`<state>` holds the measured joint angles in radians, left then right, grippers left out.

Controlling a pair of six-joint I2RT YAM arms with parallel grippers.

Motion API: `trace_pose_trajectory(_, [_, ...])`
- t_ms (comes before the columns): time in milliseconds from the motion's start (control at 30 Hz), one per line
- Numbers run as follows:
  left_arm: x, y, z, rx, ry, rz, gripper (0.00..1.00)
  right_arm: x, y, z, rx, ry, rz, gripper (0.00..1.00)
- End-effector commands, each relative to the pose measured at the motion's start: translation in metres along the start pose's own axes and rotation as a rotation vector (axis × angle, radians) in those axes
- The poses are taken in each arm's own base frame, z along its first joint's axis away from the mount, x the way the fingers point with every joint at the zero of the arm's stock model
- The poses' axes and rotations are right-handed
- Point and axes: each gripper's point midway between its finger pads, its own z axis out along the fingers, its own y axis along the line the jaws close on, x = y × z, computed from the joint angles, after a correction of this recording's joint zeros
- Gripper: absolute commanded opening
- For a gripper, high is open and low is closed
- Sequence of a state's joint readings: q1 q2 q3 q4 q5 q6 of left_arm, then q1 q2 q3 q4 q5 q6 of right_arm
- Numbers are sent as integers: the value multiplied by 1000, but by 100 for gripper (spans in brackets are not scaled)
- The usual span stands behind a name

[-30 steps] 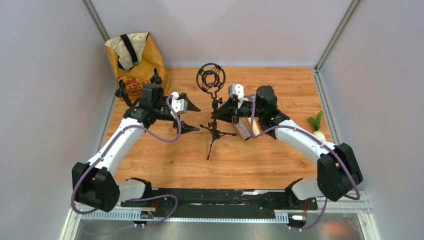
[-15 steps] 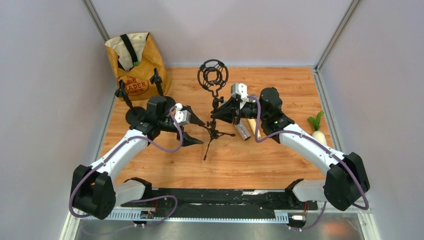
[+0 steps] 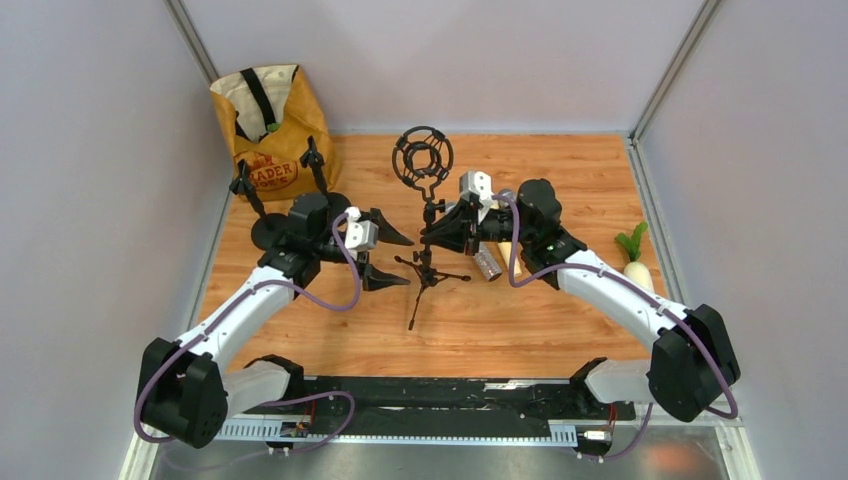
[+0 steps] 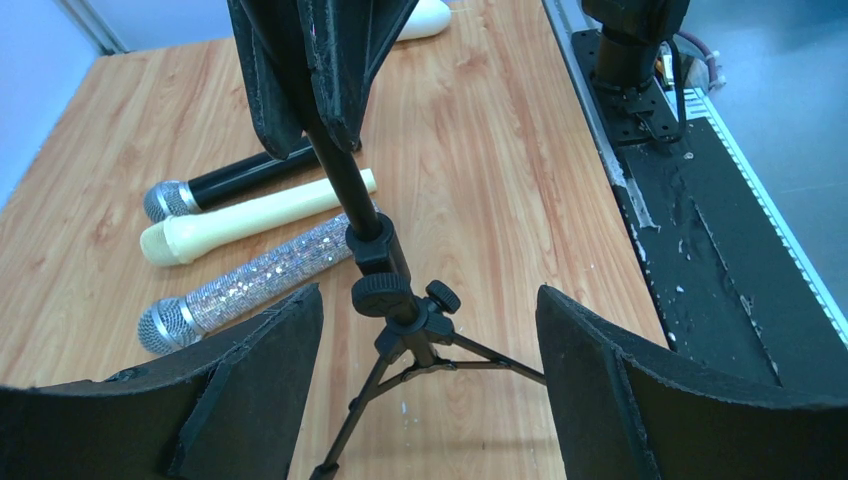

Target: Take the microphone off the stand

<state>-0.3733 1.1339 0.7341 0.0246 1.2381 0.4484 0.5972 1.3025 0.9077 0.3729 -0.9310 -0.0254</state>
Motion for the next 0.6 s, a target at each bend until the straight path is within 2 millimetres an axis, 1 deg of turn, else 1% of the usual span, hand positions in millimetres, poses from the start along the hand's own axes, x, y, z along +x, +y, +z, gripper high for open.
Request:
trace_pose_trajectory(0, [-11,-8,4,48,-40,19,85,-37,12,0,-35,-90,-103,0])
trace_pose_trajectory(300, [-4,-21,11,108,-31,-11,86,-41,9,-1,-8,-95,-106,0])
trace_pose_trajectory(567, [6,-26,12,117,-11,-22,87,-48,9,-3,6,-105,-120,0])
